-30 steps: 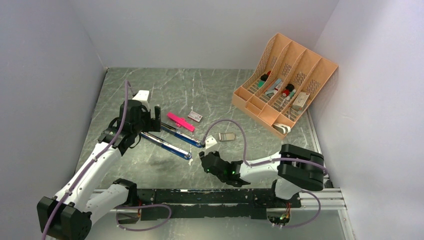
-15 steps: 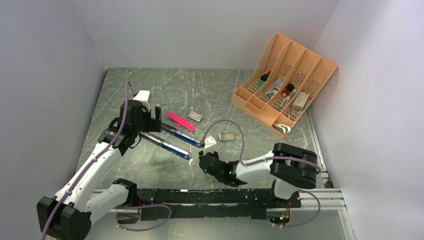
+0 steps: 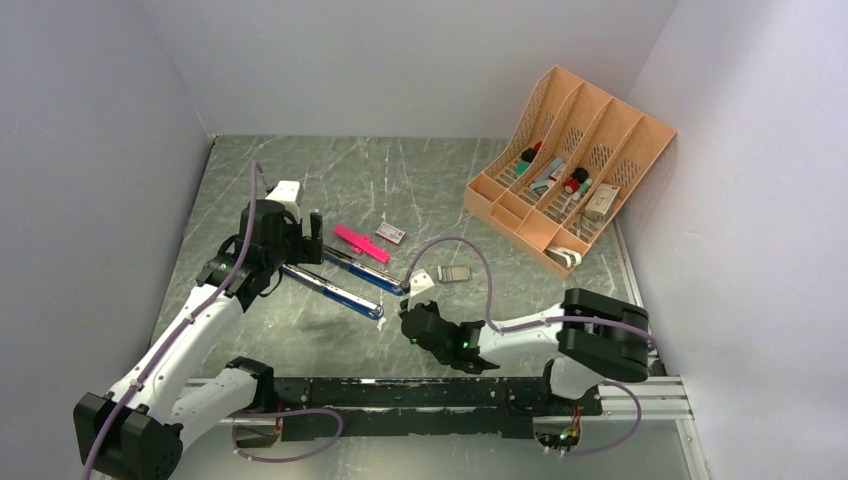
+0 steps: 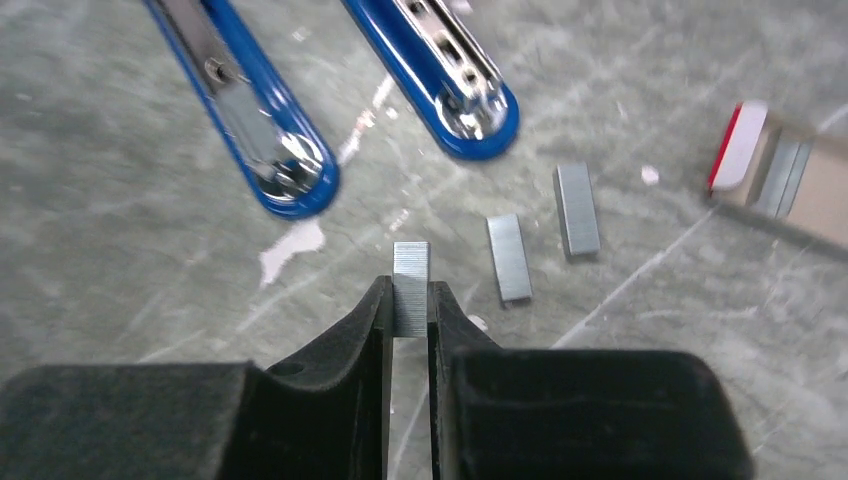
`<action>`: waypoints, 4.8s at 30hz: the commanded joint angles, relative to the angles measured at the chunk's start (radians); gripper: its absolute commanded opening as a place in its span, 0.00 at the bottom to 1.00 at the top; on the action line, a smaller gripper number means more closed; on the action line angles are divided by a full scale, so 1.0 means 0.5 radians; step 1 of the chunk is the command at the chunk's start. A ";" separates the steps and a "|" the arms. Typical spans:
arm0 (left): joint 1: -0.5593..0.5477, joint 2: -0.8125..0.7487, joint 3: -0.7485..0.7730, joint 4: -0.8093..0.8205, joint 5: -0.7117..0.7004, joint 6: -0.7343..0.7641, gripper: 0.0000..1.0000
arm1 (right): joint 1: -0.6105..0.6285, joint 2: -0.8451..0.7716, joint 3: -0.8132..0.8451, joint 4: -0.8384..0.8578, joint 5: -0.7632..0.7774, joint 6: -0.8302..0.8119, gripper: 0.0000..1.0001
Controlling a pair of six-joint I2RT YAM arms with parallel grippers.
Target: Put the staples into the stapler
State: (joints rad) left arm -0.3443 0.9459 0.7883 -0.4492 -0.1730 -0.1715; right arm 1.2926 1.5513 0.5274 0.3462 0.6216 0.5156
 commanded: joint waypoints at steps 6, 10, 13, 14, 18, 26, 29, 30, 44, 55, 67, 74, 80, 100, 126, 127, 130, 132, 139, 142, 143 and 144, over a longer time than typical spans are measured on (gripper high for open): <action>-0.014 -0.031 0.019 0.013 -0.024 0.012 0.97 | 0.029 -0.068 0.284 0.410 -0.714 -0.915 0.04; -0.014 -0.035 0.019 0.012 -0.028 0.006 0.97 | 0.031 0.271 0.496 0.452 -1.081 -1.093 0.03; -0.013 -0.036 0.019 0.008 -0.028 0.001 0.97 | 0.026 0.477 0.609 0.513 -1.281 -1.135 0.03; -0.014 -0.038 0.019 0.007 -0.031 0.003 0.97 | 0.028 0.534 0.648 0.503 -1.329 -1.140 0.03; -0.014 -0.041 0.019 0.011 -0.031 0.002 0.97 | 0.029 0.697 0.741 0.506 -1.442 -1.147 0.03; -0.014 -0.036 0.017 0.009 -0.040 0.003 0.97 | -0.001 0.884 0.822 0.526 -1.442 -1.093 0.08; -0.014 -0.039 0.017 0.012 -0.038 0.003 0.97 | -0.014 0.909 0.816 0.516 -1.447 -1.080 0.16; -0.014 -0.038 0.017 0.012 -0.038 0.005 0.97 | -0.017 0.912 0.810 0.514 -1.448 -1.083 0.20; -0.014 -0.037 0.015 0.012 -0.031 0.009 0.97 | -0.045 0.926 0.580 0.657 -1.469 -1.046 0.27; -0.014 -0.038 0.013 0.014 -0.022 0.009 0.97 | -0.044 1.053 0.530 0.786 -1.468 -1.049 0.27; -0.012 -0.032 0.015 0.015 -0.020 0.012 0.97 | -0.043 1.036 0.461 0.824 -1.472 -1.032 0.25; -0.013 -0.036 0.013 0.015 -0.019 0.011 0.97 | -0.045 1.018 0.452 0.798 -1.483 -1.034 0.25; -0.013 -0.040 0.010 0.018 -0.016 0.012 0.97 | -0.044 1.011 0.444 0.782 -1.487 -1.031 0.24; -0.012 -0.035 0.010 0.012 -0.028 0.003 0.97 | -0.055 0.772 0.507 0.738 -1.516 -1.094 0.00; 0.106 0.033 0.015 0.018 -0.059 -0.050 0.98 | -0.388 0.501 0.926 -0.021 -1.348 -0.918 0.00; 0.106 0.037 0.013 0.018 -0.059 -0.050 0.98 | -0.392 0.511 0.938 -0.042 -1.340 -0.906 0.00; 0.106 0.041 0.013 0.017 -0.059 -0.047 0.98 | -0.409 0.531 0.991 -0.093 -1.321 -0.872 0.00; 0.108 0.046 0.014 0.018 -0.059 -0.047 0.98 | -0.421 0.541 1.016 -0.117 -1.319 -0.850 0.00; 0.119 0.050 0.012 0.023 -0.050 -0.044 0.98 | -0.446 0.586 1.058 -0.163 -1.316 -0.811 0.00; 0.121 0.050 0.010 0.024 -0.044 -0.042 0.98 | -0.452 0.599 1.072 -0.173 -1.313 -0.806 0.00; 0.121 0.049 0.010 0.024 -0.044 -0.041 0.98 | -0.453 0.604 1.078 -0.180 -1.308 -0.804 0.00; 0.120 0.050 0.010 0.024 -0.044 -0.043 0.98 | -0.455 0.611 1.084 -0.185 -1.310 -0.799 0.00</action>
State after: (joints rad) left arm -0.2924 0.9688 0.7883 -0.4488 -0.1970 -0.1978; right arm 1.0725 1.8324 1.0370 0.2684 -0.0418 0.1001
